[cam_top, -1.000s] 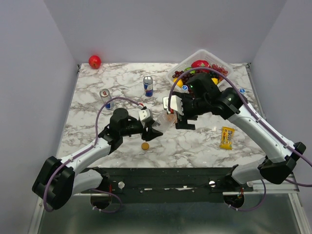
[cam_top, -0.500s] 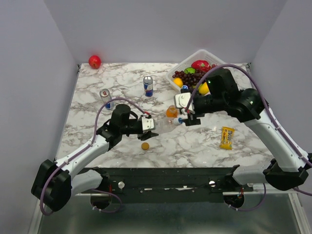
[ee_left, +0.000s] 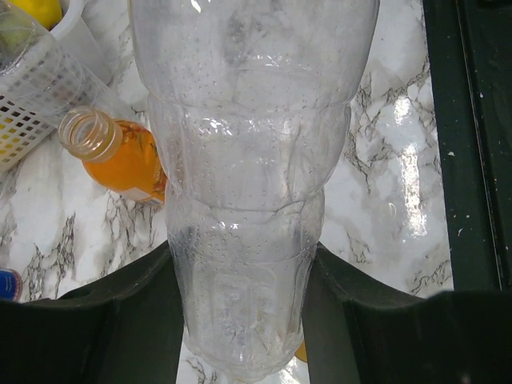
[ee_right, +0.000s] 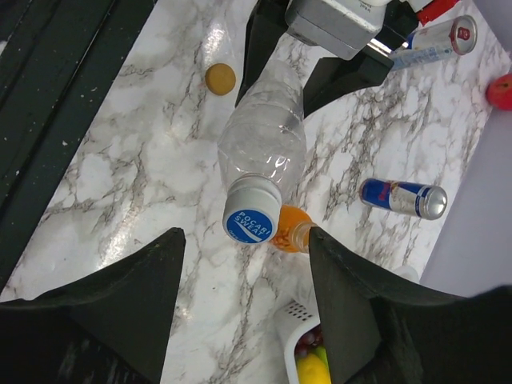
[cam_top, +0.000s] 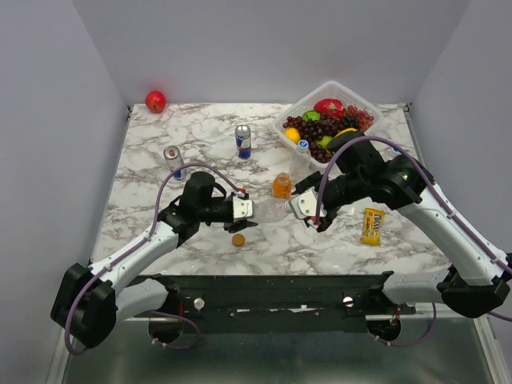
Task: Screw on the bottle caps
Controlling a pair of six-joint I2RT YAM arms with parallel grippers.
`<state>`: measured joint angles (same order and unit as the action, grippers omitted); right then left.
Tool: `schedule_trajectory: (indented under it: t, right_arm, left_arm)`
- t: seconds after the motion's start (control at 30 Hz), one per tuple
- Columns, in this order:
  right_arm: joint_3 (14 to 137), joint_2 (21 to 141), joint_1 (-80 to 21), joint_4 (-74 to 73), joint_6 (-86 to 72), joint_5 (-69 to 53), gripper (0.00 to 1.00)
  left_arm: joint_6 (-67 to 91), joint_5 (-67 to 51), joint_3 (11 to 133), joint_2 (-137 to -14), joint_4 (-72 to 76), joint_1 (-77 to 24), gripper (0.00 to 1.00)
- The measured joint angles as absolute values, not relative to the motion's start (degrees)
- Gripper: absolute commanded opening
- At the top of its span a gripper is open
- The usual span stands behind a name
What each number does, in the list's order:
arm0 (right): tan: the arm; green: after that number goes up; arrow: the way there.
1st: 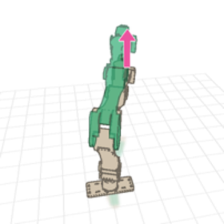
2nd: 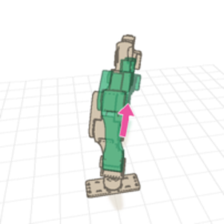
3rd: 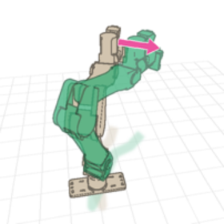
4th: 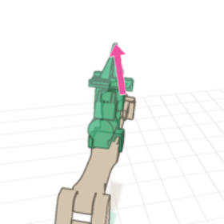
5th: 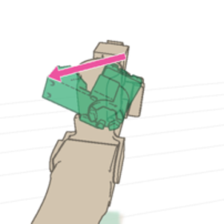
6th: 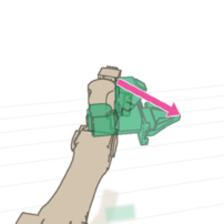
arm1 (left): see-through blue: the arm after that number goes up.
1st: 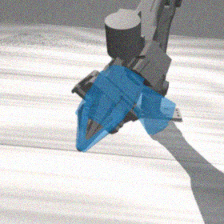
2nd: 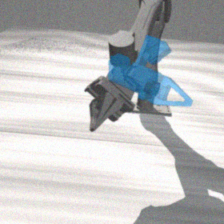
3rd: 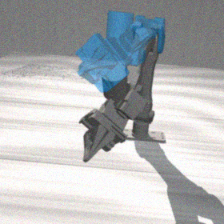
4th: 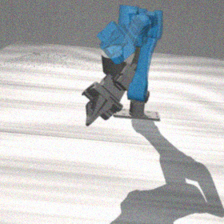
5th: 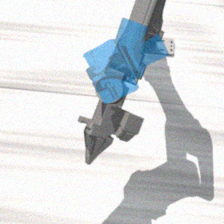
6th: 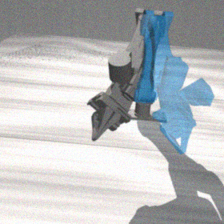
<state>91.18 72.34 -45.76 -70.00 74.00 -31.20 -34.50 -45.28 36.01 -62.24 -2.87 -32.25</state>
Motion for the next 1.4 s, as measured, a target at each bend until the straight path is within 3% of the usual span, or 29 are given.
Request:
schedule_trajectory:
  t: [0.73, 1.0, 1.27, 1.33, 1.4]
  right_arm:
    - [88.01, 73.08, -46.24, -67.22, 76.09, -31.18, 0.52]
    - [86.83, 73.3, -46.44, -64.03, 73.89, -30.83, 0.2]
    - [96.01, 81.6, -44.99, -64.36, 54.83, -30.11, 0.14]
    - [99.94, 84.84, -43.62, -64.36, 47.35, -30.72, 0.0]
    - [103.59, 88.14, -41.45, -63.4, 36.07, -31.66, 0.01]
  left_arm:
    - [-34.46, -45.74, 36.01, -61.87, -1.8, -32.25, 0.0]
    - [-33.95, -45.71, 35.99, -61.87, -1.83, -32.21, 0.0]
    - [-26.76, -36.91, 30.76, -59.48, 8.84, -32.53, 0.0]
    - [-25.02, -31.68, 29.89, -59.0, 11.53, -33.43, 0.0]
    - [-23.92, -24.58, 29.39, -58.81, 13.78, -35.05, 0.0]
